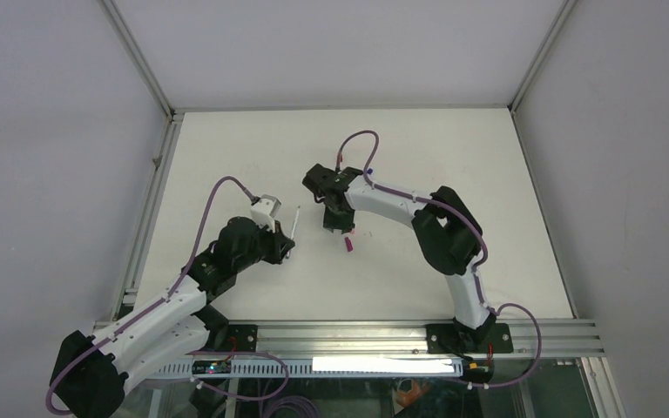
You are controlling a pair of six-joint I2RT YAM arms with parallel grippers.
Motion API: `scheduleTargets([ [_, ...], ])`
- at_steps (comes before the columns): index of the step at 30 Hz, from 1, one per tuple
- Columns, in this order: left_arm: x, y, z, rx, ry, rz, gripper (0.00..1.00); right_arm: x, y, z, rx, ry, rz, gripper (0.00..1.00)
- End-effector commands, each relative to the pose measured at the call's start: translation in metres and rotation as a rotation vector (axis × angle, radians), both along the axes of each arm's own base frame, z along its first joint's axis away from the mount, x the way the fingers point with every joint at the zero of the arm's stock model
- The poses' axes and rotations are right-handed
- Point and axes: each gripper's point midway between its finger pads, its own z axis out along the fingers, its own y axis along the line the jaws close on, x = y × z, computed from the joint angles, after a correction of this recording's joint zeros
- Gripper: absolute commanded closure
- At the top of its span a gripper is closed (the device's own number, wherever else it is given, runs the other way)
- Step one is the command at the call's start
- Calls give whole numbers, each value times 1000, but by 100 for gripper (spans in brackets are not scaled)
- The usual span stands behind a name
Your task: Insert the pens into the pen caps
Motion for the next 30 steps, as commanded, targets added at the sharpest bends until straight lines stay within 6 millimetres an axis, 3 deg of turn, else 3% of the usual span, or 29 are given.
scheduleTargets([
  [1,-2,-6,10,-18,-27,-35,100,15,0,46,20,-166,0,69],
  [5,-3,-6,13,-20,-26,-39,100,6,-8,52,6,-163,8,68],
  [11,-5,-8,15,-32,-24,-46,100,-15,-17,41,-13,-109,-1,69],
  [14,-6,-7,16,-32,-24,-50,100,-24,-8,40,73,-97,4,70],
  [17,-7,-8,17,-35,-23,-55,100,-30,15,38,213,-78,51,70],
  [20,-8,-9,18,-40,-22,-61,100,-37,23,32,243,-49,75,71],
  [24,-9,-9,17,-42,-15,-64,100,-42,27,26,250,-34,97,71],
  [30,-10,-10,16,-46,-7,-68,100,-46,18,12,205,-13,93,71],
])
